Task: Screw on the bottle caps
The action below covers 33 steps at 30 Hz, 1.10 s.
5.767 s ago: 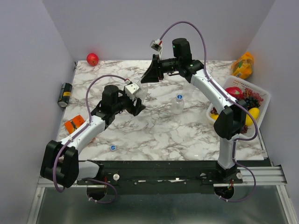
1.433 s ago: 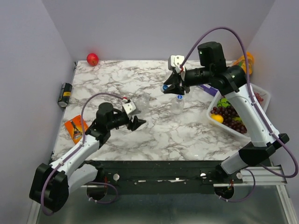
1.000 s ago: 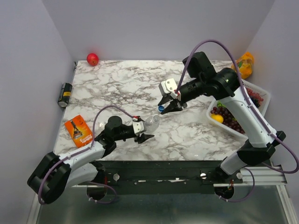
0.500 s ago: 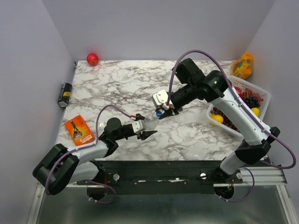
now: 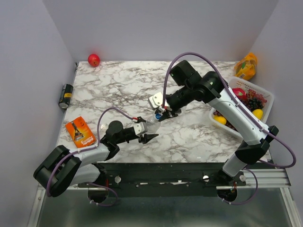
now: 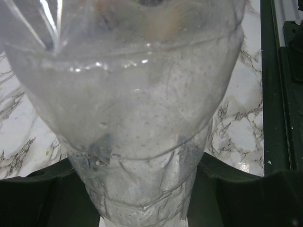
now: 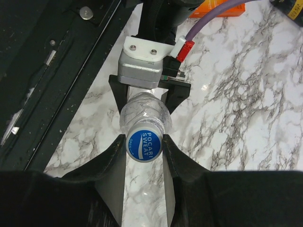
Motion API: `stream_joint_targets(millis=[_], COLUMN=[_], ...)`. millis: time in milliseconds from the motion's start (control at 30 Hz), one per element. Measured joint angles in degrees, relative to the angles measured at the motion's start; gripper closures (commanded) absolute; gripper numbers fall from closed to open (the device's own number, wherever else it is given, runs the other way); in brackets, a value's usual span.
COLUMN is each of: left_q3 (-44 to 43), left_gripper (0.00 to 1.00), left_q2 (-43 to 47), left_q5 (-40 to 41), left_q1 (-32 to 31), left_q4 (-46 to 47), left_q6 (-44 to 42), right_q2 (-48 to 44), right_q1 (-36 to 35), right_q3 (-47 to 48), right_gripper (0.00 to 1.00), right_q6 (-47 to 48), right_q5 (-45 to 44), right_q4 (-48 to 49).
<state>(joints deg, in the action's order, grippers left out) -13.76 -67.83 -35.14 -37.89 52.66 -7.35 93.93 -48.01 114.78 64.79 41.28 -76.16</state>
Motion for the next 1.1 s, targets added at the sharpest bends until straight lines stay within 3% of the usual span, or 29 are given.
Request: stream_joint_targets(millis=[1100], left_q3=[0.44], left_gripper=[1.00], left_q2=[-0.13], left_q5=[1.77], left_q1=[0.15], left_q4=[-1.95], left_q6=[-0.22], right_q2=[3.61], right_q1=[-1.16], right_q3=[2.43], right_gripper=[0.65], right_q6=[-1.36], right_q5=[-6.01], right_q4=[-0.74])
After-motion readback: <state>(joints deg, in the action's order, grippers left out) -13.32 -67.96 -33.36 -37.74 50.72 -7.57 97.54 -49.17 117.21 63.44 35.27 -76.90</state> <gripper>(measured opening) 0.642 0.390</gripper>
